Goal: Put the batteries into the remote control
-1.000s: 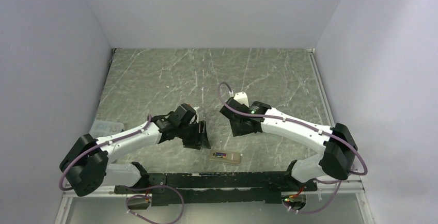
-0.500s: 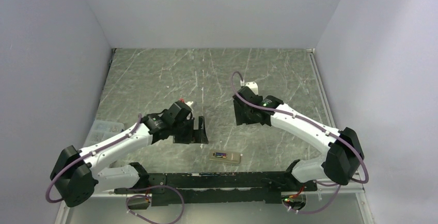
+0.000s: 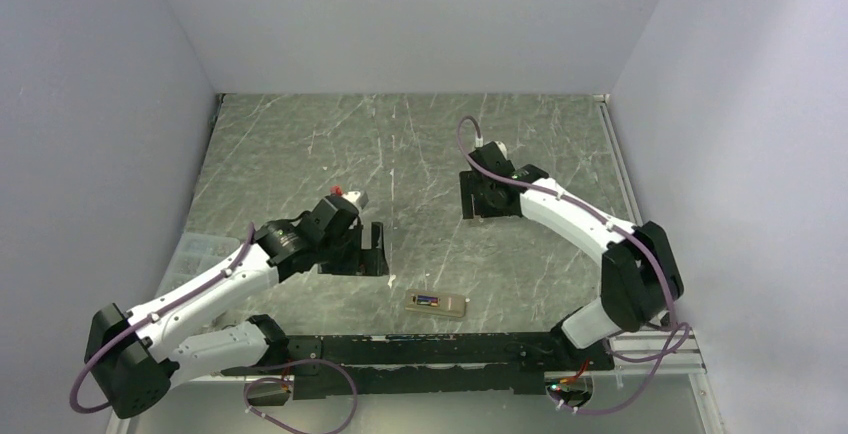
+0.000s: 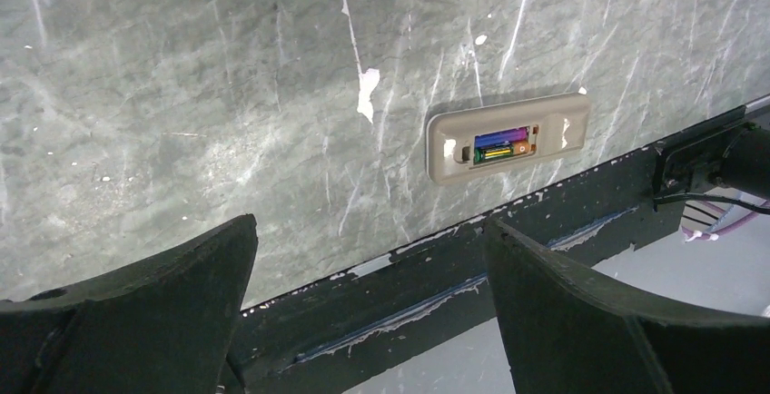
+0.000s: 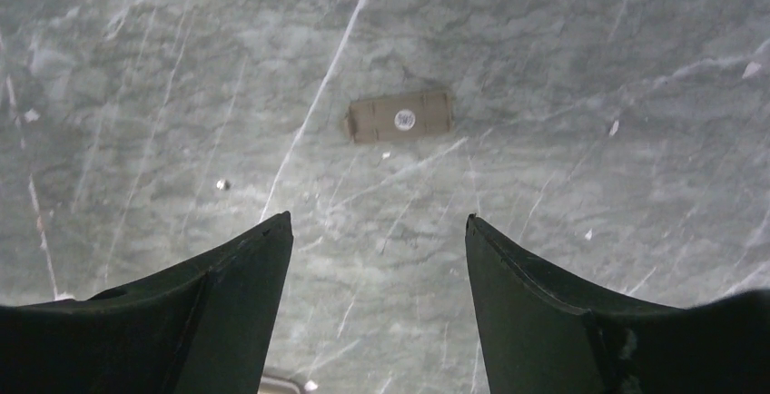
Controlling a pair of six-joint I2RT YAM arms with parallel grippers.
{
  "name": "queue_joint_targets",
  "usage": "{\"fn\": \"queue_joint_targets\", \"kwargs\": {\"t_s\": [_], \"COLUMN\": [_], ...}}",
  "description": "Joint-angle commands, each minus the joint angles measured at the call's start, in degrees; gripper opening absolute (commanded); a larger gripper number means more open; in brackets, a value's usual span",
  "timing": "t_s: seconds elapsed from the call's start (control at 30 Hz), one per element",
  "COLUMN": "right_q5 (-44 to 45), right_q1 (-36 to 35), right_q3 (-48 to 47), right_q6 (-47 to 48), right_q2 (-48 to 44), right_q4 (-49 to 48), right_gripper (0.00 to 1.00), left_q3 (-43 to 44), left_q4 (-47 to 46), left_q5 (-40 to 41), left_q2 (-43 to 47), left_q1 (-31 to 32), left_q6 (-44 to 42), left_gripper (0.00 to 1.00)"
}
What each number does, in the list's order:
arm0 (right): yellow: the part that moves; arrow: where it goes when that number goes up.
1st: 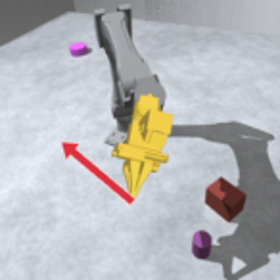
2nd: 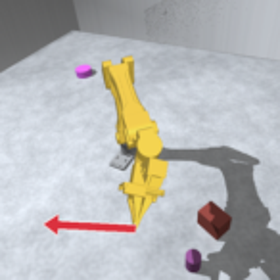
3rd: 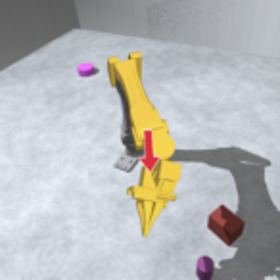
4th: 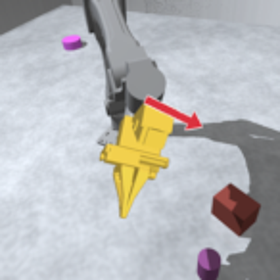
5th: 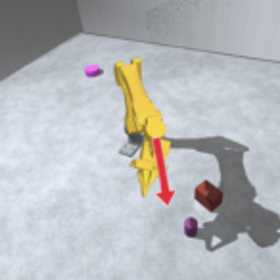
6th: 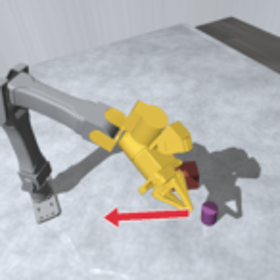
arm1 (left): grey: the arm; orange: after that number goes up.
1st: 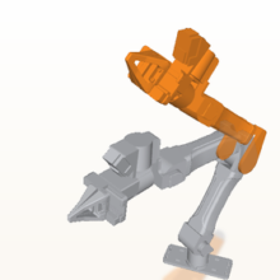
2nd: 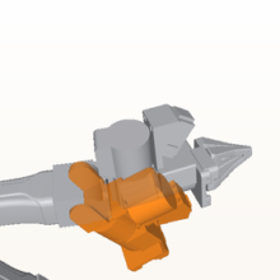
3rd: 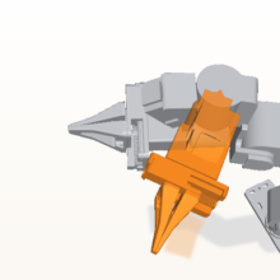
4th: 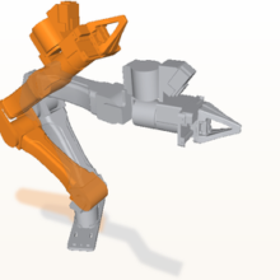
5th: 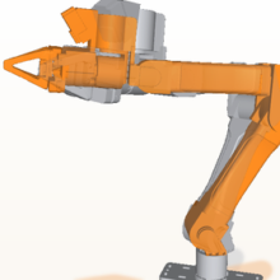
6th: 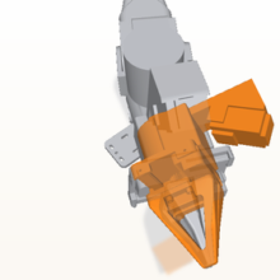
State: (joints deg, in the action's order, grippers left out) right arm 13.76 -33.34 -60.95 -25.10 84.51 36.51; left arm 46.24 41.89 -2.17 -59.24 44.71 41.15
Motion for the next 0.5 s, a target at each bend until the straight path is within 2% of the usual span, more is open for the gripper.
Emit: {"fn": "queue_joint_targets", "kwargs": {"t_s": [0.0,0.47], "right_q5": [-2.2,-7.3], "right_q1": [3.0,7.7], "right_q3": [-3.6,-11.4], "right_q6": [3.1,8.1], "right_q2": [3.4,15.7], "right_q4": [-4.7,-5.9], "right_gripper": [0.72,0.65], "left_q3": [2.2,1.7], "left_q4": [2.4,3.1], "left_q5": [1.7,1.1], "left_q2": [2.0,4.0], "left_q1": [-0.3,-0.4], "left_q6": [-0.2,2.1], "left_gripper": [0.99,0.99]}}
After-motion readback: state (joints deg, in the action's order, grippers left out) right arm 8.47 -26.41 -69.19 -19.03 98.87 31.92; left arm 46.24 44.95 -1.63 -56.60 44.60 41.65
